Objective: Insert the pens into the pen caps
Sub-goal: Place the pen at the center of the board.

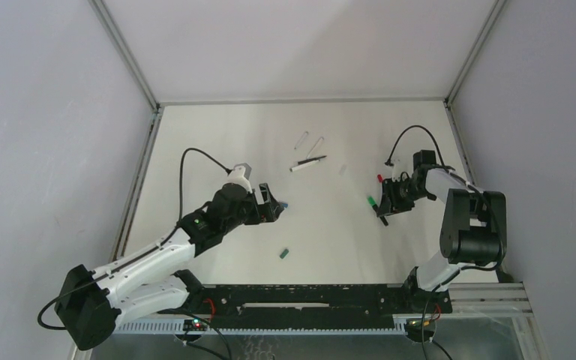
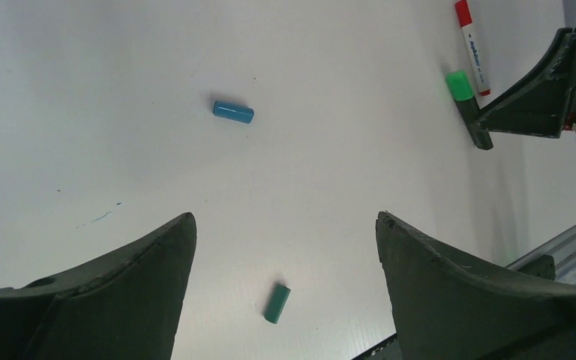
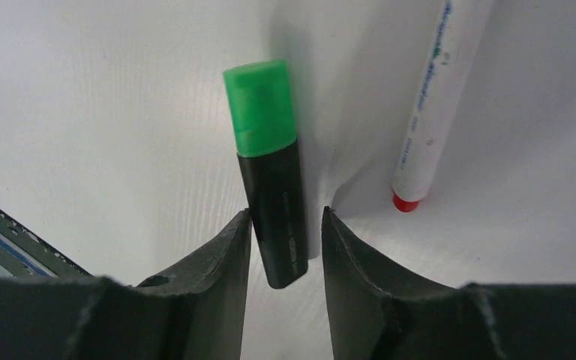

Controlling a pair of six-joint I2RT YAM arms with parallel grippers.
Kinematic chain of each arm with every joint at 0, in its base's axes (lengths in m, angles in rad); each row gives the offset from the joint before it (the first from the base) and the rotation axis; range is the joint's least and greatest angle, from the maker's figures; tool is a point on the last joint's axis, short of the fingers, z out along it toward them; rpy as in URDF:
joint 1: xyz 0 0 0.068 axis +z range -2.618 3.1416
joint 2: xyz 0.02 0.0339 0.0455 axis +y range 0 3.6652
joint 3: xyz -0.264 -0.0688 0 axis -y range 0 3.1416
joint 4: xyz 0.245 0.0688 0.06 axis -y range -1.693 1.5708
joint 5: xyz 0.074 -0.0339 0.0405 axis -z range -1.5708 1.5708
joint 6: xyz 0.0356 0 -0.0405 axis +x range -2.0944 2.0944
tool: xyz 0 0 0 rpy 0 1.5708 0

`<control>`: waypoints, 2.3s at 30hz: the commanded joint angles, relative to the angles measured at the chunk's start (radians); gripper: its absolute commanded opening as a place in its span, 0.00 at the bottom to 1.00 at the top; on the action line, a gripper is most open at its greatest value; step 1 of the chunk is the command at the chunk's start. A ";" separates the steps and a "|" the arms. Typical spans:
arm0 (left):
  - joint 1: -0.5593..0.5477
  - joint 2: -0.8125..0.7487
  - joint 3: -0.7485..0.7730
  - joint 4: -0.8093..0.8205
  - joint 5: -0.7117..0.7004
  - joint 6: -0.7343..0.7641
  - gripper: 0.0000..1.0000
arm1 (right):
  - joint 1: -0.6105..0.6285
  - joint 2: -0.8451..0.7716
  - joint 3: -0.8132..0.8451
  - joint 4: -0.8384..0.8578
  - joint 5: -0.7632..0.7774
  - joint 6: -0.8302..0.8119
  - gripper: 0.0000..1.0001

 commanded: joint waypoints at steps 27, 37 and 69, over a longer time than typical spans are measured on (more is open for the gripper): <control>0.167 0.458 0.501 -0.106 0.219 0.275 0.82 | -0.352 -0.225 0.031 -0.163 -0.547 -0.248 0.51; 0.266 0.760 0.752 -0.095 0.372 0.207 0.59 | -0.385 -0.224 0.031 -0.173 -0.565 -0.259 0.51; 0.382 1.312 1.186 0.222 0.543 -0.335 0.55 | -0.423 -0.181 0.043 -0.182 -0.590 -0.269 0.51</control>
